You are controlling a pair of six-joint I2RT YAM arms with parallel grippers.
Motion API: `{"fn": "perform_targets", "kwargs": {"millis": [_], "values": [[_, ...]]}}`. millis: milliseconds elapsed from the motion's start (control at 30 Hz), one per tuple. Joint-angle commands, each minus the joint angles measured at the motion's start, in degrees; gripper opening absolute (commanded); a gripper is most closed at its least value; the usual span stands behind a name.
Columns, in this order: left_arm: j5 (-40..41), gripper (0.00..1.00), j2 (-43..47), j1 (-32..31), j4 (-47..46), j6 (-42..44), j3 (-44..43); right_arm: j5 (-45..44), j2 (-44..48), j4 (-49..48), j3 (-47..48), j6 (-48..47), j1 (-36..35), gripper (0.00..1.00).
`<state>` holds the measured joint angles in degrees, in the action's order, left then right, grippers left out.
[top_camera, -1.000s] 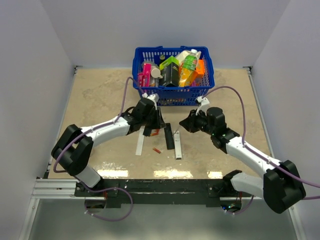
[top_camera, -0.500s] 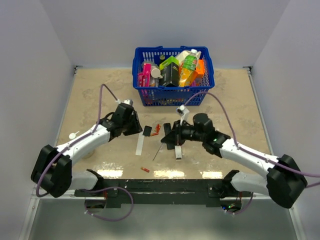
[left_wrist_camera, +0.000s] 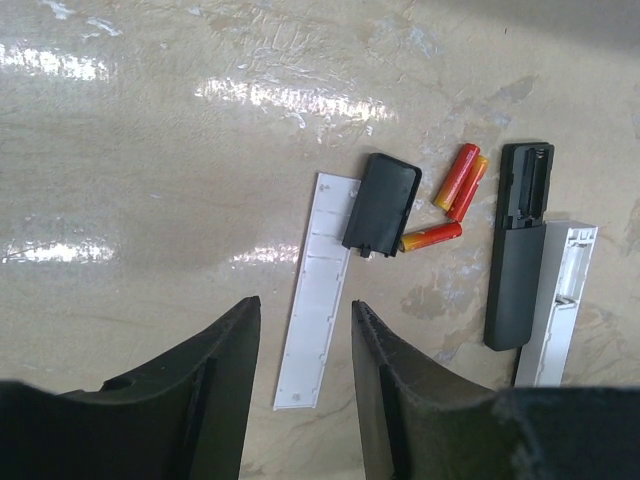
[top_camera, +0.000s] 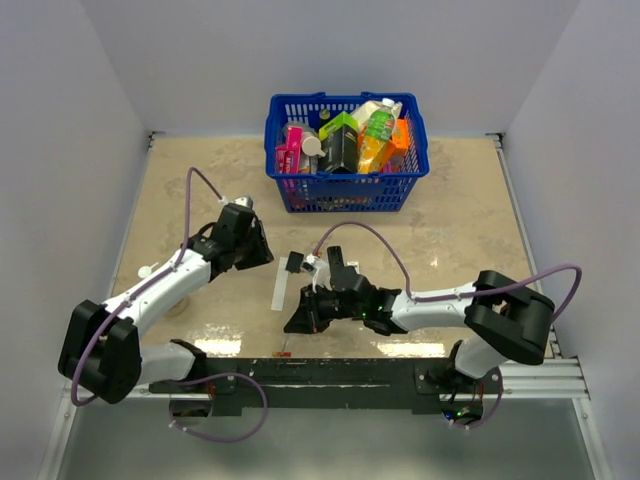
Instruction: Unload the batteries from the remote control
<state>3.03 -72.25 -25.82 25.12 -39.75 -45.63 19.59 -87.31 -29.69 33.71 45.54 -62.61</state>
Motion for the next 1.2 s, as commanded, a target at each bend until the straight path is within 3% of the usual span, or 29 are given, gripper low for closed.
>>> {"fn": "perform_targets", "kwargs": {"millis": [0, 633, 900, 1067, 1167], "values": [[-0.6, 0.47, 2.3, 0.6, -0.6, 1.4, 0.2, -6.2, 1.3, -3.1, 1.2, -1.1, -0.9, 0.0], [-4.0, 0.45, 2.6, 0.6, -2.1, 4.0, 0.7, -22.6, 12.7, 15.5, 5.8, -12.4, -0.8, 0.0], [-9.6, 0.45, 5.6, 0.6, -3.5, 7.0, 1.1, -26.7, 18.9, 32.0, 12.6, -12.5, -0.8, 0.0], [-18.8, 0.47, 11.2, 0.5, -8.4, 9.7, 4.2, -40.2, 22.1, 48.7, 18.7, -11.3, -0.6, 0.0], [-19.4, 0.51, 15.5, 0.4, -11.1, 10.9, 7.1, -43.0, 26.3, 55.5, 20.4, -12.2, 3.1, 0.0]]}}
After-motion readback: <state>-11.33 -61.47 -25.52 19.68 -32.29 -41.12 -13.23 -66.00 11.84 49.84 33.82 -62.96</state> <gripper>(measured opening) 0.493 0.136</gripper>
